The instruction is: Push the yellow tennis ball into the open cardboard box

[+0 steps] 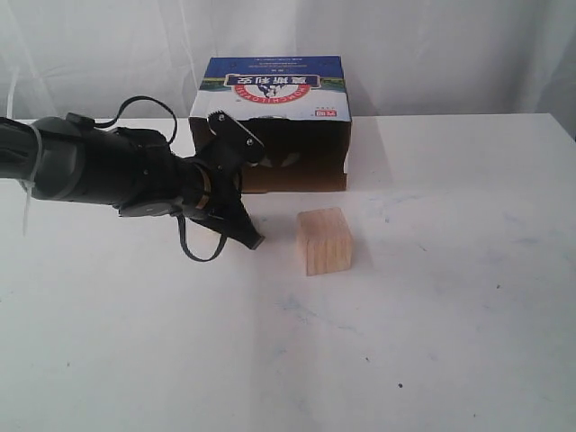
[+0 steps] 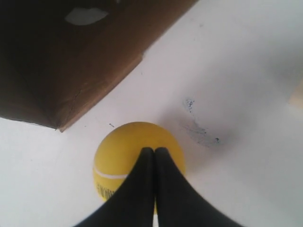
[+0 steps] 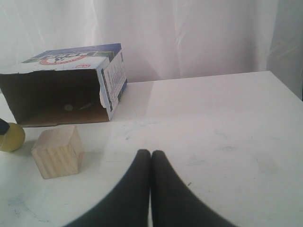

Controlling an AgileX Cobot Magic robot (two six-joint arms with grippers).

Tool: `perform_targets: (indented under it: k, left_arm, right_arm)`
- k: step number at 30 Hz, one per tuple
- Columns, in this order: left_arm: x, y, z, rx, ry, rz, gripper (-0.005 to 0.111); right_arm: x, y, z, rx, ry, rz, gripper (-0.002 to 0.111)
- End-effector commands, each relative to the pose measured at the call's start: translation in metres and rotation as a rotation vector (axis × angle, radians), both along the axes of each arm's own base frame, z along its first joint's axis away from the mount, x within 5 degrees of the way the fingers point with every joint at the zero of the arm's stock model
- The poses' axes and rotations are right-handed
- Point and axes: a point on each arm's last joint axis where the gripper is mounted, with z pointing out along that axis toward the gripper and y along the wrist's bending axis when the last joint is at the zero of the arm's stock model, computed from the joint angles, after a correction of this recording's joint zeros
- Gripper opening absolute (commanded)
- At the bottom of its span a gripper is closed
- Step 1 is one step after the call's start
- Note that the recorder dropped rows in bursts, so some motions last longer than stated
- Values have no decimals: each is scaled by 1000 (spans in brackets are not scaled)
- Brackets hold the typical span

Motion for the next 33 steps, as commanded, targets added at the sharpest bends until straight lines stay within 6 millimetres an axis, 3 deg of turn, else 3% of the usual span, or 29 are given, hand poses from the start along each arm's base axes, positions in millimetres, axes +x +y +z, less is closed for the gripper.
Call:
perform_targets:
  k: [1, 10, 13, 18, 24, 28, 33]
  left_arm:
    - [3, 5, 3, 47, 4, 44, 0]
    - [-7, 20, 47, 93, -67, 105, 0]
    - [-8, 28, 48, 105, -78, 102, 0]
    - [-5, 43, 30, 135, -41, 113, 0]
    - [19, 52, -2, 128, -18, 79, 0]
    - [22, 46, -18, 117, 9, 61, 0]
    - [17, 32, -20, 111, 11, 31, 0]
  right_arm:
    - [0, 0, -1, -4, -10, -1, 0]
    - [0, 0, -1, -4, -10, -1, 0]
    - [0, 0, -1, -4, -10, -1, 0]
    - [0, 0, -1, -4, -10, -1, 0]
    - [0, 0, -1, -4, -10, -1, 0]
    - [0, 0, -1, -4, -10, -1, 0]
    - [0, 0, -1, -4, -10, -1, 0]
